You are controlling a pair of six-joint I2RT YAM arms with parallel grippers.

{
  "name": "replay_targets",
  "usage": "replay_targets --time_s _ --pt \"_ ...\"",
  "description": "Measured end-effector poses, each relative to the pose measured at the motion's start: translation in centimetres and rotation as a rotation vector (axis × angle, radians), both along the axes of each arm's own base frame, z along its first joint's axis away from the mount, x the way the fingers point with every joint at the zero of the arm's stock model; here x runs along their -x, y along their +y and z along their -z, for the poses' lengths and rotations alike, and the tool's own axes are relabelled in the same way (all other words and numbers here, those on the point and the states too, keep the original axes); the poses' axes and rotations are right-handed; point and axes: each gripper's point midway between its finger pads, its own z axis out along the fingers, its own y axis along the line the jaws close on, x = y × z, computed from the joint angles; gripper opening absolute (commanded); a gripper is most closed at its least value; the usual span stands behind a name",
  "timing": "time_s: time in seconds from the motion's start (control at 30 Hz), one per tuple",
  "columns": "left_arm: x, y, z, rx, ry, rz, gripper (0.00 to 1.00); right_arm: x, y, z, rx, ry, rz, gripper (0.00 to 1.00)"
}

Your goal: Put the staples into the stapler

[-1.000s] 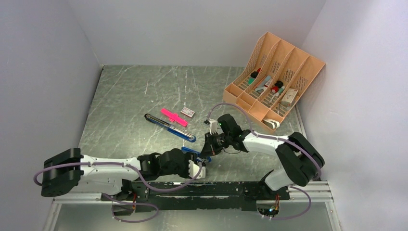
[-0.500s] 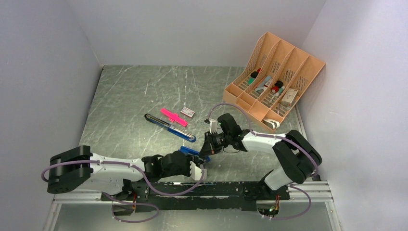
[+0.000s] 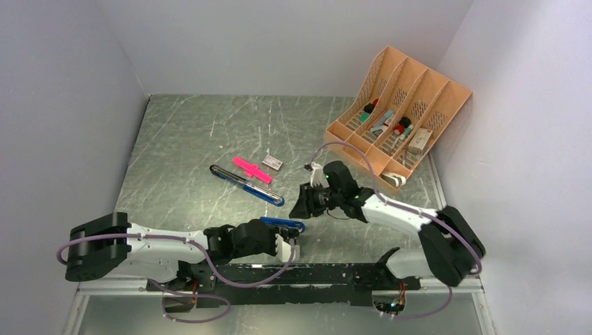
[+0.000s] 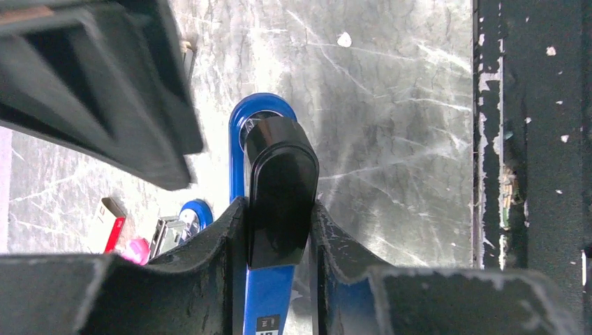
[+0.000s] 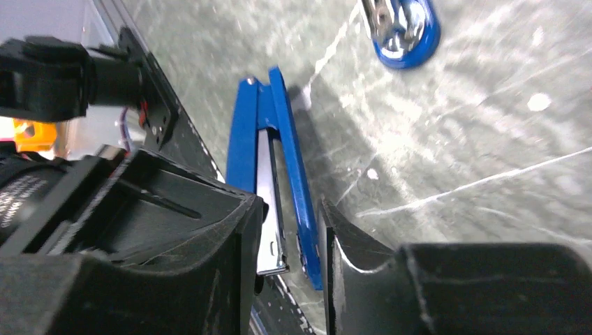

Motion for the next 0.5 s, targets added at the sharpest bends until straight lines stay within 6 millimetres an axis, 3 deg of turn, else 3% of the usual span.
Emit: replay_targets --time_s 0.23,0.33,0.5 --pt "0.0 0.6 -0.6 0.073 0.053 -0.07 0.07 -3.2 -1.4 -5.8 -0.057 -0.265 0.177 0.43" --pt "-0.4 0.6 -1.0 0.12 0.08 -0.129 0.07 -3.4 -2.4 -5.6 -0.055 -0.295 0.238 0.43" --pt "-1.3 0.4 -2.1 0.22 0.128 -0.242 0.07 -2.7 -4.0 -3.7 -0.074 -0.257 0.351 0.43"
